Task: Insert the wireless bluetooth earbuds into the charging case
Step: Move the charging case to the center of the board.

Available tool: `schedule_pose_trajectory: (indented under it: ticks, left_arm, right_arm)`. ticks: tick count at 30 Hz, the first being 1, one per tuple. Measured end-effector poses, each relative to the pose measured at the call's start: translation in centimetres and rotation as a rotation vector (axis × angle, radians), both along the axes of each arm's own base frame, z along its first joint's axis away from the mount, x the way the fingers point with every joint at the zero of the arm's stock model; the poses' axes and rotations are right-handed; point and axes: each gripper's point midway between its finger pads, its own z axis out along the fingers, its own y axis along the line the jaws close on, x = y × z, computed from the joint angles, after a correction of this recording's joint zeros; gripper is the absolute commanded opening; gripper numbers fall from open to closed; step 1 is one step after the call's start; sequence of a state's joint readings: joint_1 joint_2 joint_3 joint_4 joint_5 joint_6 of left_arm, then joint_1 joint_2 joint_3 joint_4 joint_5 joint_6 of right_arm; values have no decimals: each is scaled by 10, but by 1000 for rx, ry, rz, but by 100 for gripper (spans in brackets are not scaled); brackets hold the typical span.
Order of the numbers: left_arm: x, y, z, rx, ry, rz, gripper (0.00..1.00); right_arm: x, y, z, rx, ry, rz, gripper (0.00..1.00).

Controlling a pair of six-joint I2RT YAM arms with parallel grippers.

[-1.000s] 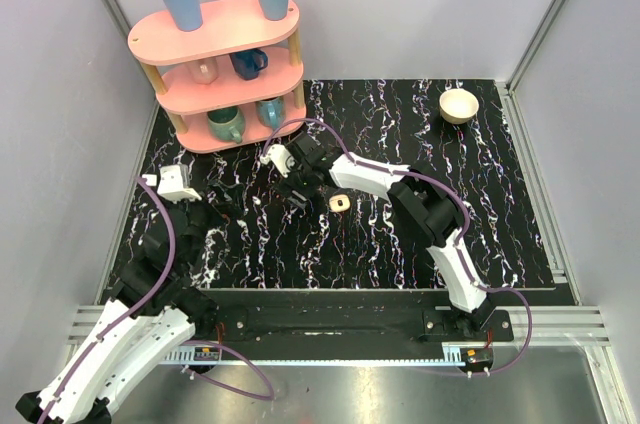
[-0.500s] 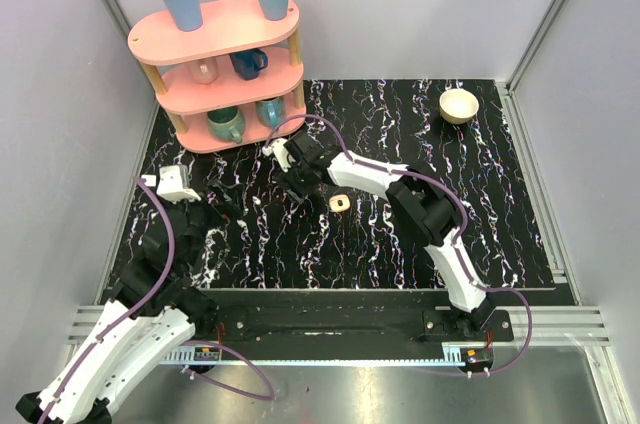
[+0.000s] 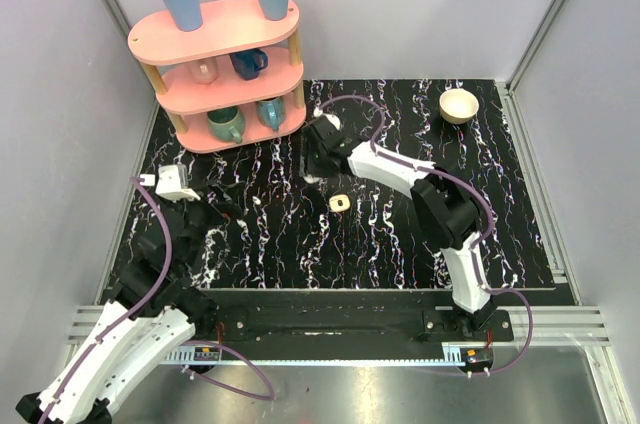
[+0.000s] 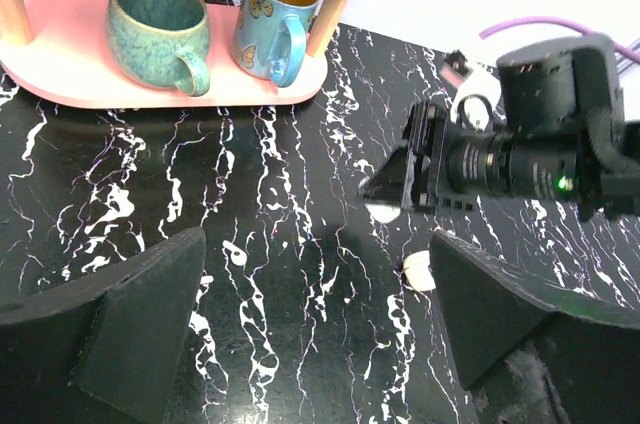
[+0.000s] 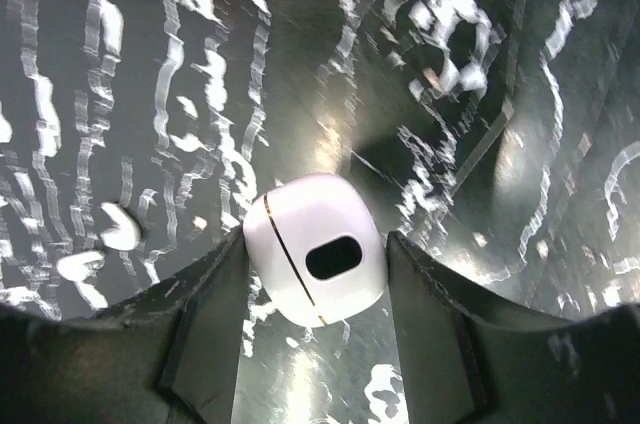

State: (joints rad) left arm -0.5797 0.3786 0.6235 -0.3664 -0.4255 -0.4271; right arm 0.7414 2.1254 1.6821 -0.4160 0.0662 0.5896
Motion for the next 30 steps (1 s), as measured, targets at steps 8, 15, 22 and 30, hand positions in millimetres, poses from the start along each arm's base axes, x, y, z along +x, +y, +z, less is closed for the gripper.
schedule_pose_trajectory:
  ticks: [8, 15, 22, 30]
  left_arm:
    - [2, -8, -6, -3, 23, -27, 99]
    - [5, -11, -10, 6, 43, -36, 99]
    - [4, -11, -9, 2, 37, -35, 99]
    - [3, -10, -7, -3, 30, -36, 99]
  right_arm:
    - [-42, -42, -52, -217, 37, -173, 42]
    - [-34, -43, -56, -259, 0, -229, 62]
    - [-26, -42, -57, -308, -37, -177, 73]
    - [-15, -40, -55, -386, -98, -52, 72]
